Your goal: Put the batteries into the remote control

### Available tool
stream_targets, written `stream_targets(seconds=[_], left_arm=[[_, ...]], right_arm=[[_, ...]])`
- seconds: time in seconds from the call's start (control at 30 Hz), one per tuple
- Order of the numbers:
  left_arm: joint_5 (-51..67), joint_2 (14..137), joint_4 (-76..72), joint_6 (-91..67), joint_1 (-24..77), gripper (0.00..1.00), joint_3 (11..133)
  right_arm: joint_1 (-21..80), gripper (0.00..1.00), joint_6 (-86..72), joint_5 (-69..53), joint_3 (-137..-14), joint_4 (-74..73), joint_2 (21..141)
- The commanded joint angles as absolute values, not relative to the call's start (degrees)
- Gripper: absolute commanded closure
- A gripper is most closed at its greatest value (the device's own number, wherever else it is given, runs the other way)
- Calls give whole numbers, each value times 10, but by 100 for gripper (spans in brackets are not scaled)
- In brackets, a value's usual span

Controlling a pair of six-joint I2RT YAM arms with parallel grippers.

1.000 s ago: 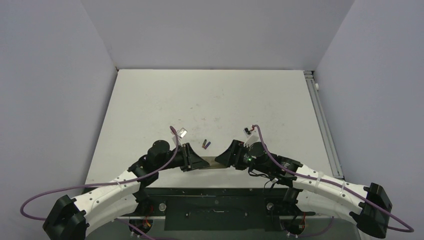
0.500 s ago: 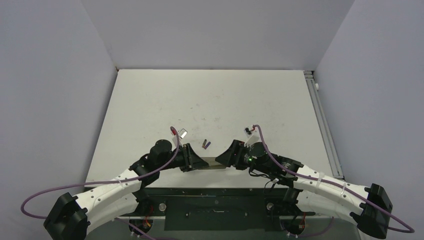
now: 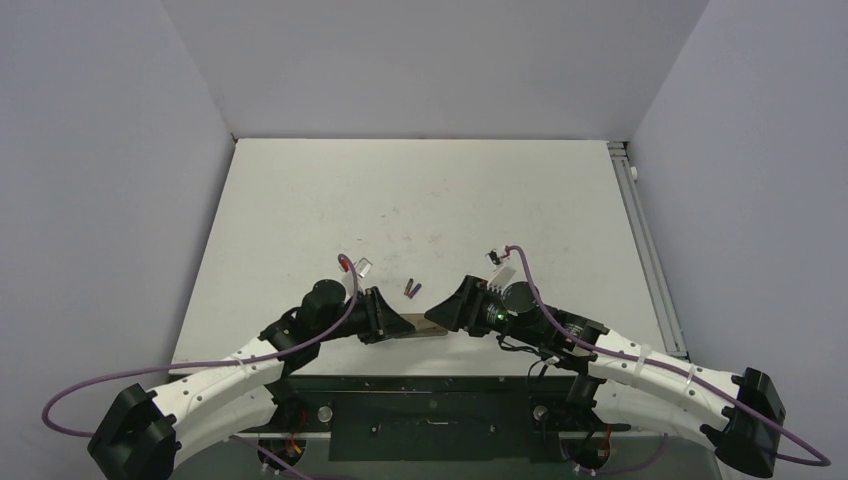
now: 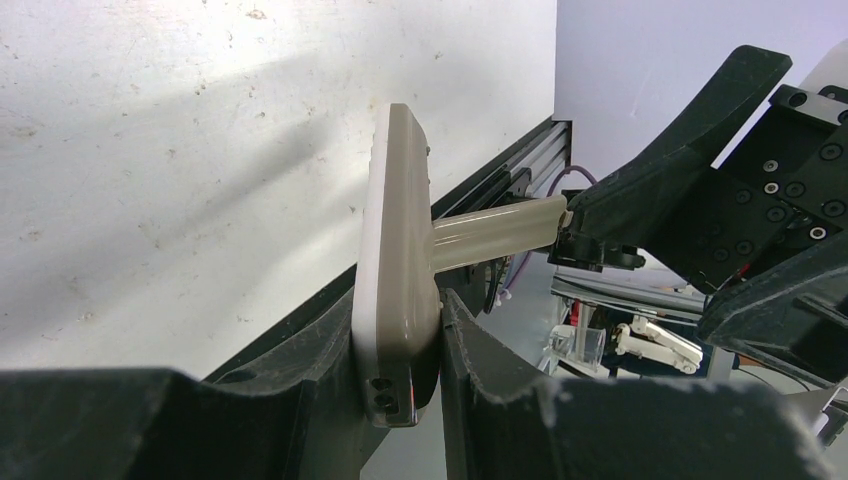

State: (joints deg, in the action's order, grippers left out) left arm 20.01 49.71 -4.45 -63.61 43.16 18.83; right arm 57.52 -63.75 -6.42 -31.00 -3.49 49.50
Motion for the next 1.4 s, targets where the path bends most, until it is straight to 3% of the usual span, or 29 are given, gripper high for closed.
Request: stream_targets(seconds=[0.0,1.37], left_arm=[[208,491,-93,-637,431,100,216],[150,570,-88,-600,422,100,244]], right_arm=[[583,42,-639,-69,-320,-20,500],[524,42,-615,-55,-291,-33,517]])
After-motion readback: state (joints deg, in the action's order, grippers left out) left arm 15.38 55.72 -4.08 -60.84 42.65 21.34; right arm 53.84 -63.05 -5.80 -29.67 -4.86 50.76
